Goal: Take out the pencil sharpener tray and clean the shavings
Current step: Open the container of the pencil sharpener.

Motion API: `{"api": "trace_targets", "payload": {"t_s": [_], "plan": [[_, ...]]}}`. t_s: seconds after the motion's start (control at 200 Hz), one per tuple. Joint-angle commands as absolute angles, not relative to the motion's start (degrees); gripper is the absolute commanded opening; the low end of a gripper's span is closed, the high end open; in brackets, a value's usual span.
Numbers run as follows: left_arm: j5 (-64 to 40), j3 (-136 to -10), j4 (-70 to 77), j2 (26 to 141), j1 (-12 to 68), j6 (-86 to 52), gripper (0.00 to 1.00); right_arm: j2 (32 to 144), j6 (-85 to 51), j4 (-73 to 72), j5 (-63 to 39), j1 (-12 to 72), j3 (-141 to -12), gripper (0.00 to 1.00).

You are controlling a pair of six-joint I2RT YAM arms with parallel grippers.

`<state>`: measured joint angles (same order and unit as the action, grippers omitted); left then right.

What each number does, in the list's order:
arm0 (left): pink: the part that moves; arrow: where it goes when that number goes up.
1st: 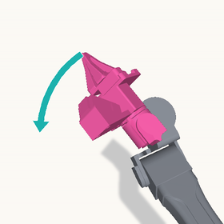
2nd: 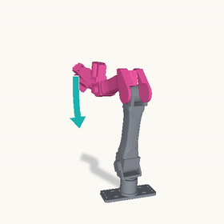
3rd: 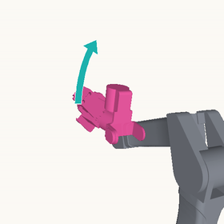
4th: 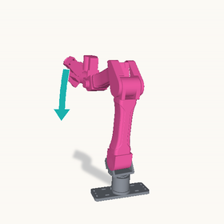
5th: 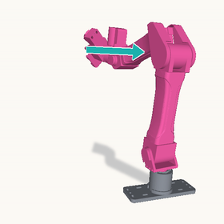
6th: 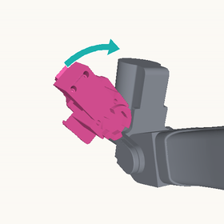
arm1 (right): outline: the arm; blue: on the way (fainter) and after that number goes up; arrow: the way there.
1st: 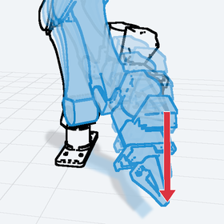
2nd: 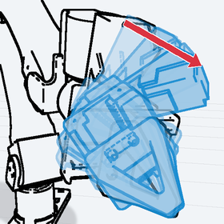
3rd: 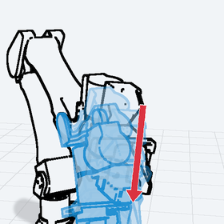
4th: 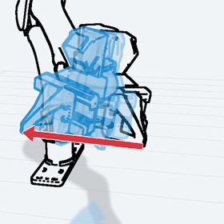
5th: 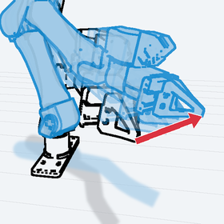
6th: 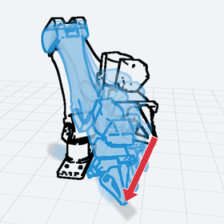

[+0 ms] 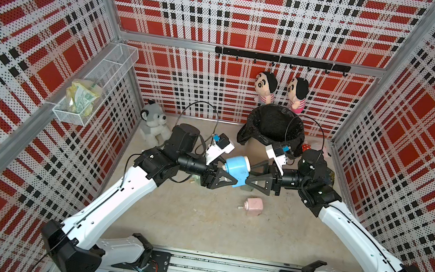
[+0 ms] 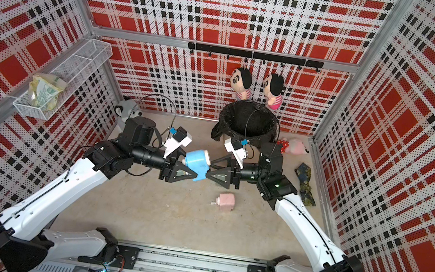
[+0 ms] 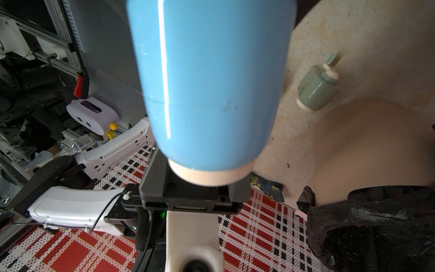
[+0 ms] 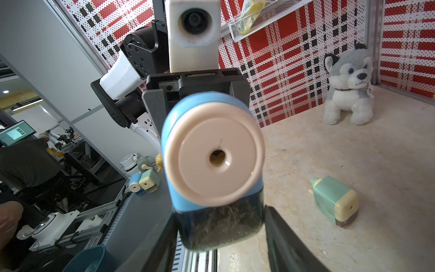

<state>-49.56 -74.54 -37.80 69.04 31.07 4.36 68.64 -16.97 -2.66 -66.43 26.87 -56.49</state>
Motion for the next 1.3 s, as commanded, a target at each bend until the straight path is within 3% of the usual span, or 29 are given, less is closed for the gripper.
{"api": "trace_targets", "payload": {"t_s": [0.0, 0.075, 0.17, 0.346, 0.516, 0.967, 1.298], "plan": [[-50.89, -74.71, -34.89, 68.47, 30.63, 4.91, 0.56, 67.38, -18.19, -4.81, -68.86, 27.39, -55.90, 0.57], [-51.14, -74.61, -34.83, 68.48, 30.52, 4.89, 0.56, 67.50, -18.75, -5.75, -69.62, 27.38, -55.81, 0.57], [-51.48, -74.36, -34.72, 68.48, 30.50, 5.01, 0.56, 68.08, -21.07, -8.73, -70.93, 27.34, -55.30, 0.69], [-51.97, -73.92, -34.41, 68.22, 30.48, 5.01, 0.55, 68.46, -25.32, -14.93, -73.09, 27.34, -53.91, 0.71], [-52.71, -73.92, -34.21, 68.12, 30.37, 4.97, 0.54, 69.32, -31.03, -23.07, -74.44, 27.37, -52.44, 0.70], [-52.58, -73.74, -34.02, 68.60, 30.26, 4.90, 0.54, 70.39, -31.29, -24.44, -74.35, 28.33, -52.42, 0.65], [-52.31, -73.65, -34.02, 68.45, 30.21, 4.92, 0.54, 70.46, -30.02, -22.59, -74.18, 28.83, -52.45, 0.54]]}}
